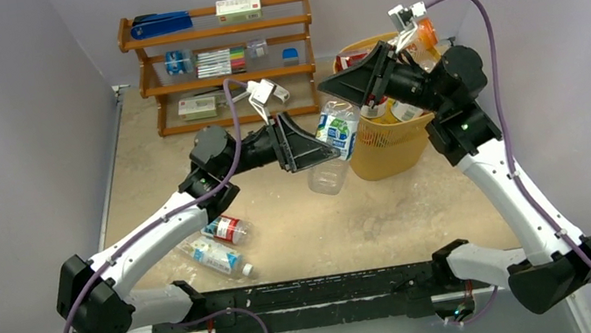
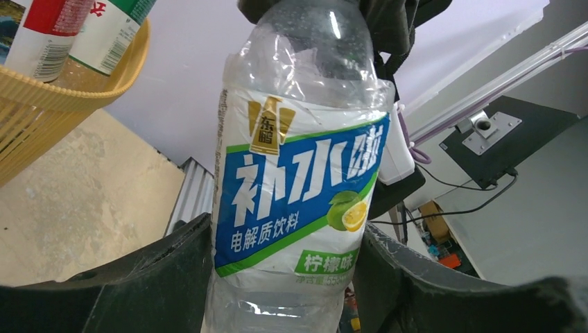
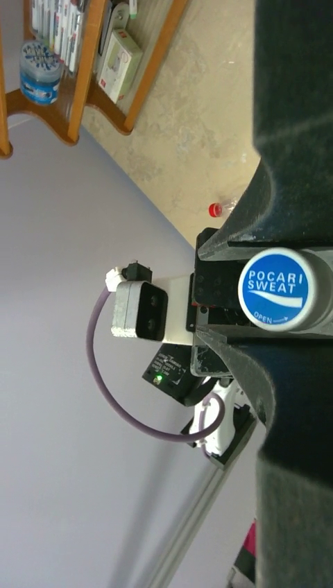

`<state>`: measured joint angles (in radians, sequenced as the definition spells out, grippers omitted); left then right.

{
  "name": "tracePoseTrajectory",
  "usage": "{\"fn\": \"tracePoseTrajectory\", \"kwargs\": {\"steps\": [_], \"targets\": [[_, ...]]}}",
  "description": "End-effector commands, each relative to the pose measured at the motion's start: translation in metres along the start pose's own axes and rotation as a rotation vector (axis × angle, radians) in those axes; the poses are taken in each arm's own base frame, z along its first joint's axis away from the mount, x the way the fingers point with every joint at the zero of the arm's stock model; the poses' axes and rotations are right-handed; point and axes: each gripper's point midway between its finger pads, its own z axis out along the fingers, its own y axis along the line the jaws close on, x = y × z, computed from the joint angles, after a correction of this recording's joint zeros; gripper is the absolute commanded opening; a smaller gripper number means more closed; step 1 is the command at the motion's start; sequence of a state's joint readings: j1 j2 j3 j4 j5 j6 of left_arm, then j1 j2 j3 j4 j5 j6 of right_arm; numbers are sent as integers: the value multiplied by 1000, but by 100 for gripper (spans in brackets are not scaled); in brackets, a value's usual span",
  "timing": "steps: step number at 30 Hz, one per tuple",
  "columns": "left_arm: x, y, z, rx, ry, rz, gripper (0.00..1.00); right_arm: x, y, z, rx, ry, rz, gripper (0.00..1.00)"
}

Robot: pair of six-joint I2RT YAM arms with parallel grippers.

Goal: Put the plastic bottles in the bin
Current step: Pick up the plastic bottle at the center of the board, then place the plastic bottle in the trash bin.

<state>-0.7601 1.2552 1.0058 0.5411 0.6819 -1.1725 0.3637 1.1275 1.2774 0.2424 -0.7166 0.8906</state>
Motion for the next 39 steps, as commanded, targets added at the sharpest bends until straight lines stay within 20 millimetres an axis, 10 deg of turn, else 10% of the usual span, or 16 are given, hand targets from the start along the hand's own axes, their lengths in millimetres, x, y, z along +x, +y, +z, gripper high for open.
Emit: {"fn": "tracePoseTrajectory", "kwargs": {"steps": [1,8,17,24,39], "targets": [[-16,-23,2,57,-41,47,64,-7,11,-3,-11,-22,-85,23],[-31,1,-6,-134,-57,109,76,-41,12,-11,111,-71,-182,15],[-93,30,-74,-433,-240,162,80,-136,-15,-69,275,-211,-310,12],[-89,32,-82,-472,-228,177,82,-203,-38,-133,362,-317,-312,10],[-83,37,-93,-532,-199,211,84,-254,-81,-241,629,-464,-315,11]]}}
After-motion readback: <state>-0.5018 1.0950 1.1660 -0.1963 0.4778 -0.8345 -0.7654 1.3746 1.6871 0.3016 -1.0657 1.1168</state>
